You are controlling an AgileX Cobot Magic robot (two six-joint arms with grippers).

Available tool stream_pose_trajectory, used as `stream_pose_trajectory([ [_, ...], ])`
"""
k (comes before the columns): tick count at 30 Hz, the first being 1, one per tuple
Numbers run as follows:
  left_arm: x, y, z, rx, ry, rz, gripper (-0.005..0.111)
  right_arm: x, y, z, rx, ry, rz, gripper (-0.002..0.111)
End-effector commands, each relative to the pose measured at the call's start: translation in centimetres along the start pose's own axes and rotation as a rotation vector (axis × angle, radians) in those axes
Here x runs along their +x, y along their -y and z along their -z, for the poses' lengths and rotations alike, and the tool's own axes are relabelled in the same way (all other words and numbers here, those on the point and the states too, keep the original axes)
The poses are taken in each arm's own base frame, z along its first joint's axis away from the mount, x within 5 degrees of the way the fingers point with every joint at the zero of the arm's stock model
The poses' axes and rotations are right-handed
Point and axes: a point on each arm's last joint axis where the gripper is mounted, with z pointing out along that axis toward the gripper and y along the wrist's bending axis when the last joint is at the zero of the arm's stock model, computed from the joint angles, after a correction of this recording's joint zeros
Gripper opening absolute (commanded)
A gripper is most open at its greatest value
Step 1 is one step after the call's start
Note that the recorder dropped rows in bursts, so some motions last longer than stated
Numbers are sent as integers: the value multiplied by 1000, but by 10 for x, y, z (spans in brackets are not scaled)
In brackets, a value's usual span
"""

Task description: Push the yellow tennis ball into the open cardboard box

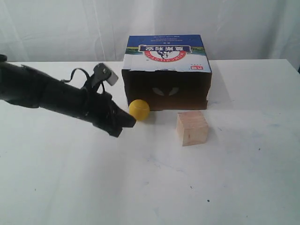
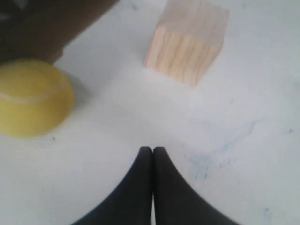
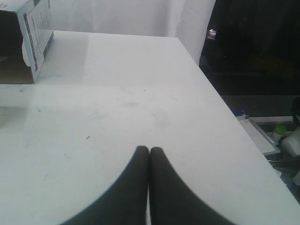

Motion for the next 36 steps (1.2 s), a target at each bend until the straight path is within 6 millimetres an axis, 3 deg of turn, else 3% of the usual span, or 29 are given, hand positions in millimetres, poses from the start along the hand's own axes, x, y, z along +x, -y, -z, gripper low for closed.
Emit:
stream_pose_trajectory([
  [1, 30, -6, -12, -47, -50, -74, 0, 0, 0, 0, 3, 7, -3, 0],
  [6, 34, -19, -33, -49, 57, -120, 0, 0, 0, 0, 3, 7, -3, 0],
  [11, 36, -44, -45, -132, 25, -138, 0, 0, 0, 0, 3, 7, -3, 0],
  [15, 29, -53, -53, -94, 77, -151, 0, 0, 0, 0, 3, 7, -3, 0],
  [29, -16, -61, -49, -84, 257, -180, 0, 0, 0, 0, 3, 7, -3, 0],
  [33, -40, -50, -32, -51, 337, -209, 0, 0, 0, 0, 3, 7, -3, 0],
  [35, -38, -42, -28, 10, 295, -175, 0, 0, 0, 0, 3, 7, -3, 0],
  [36, -26, -30, -29, 136, 212, -179, 0, 0, 0, 0, 3, 7, -3, 0],
])
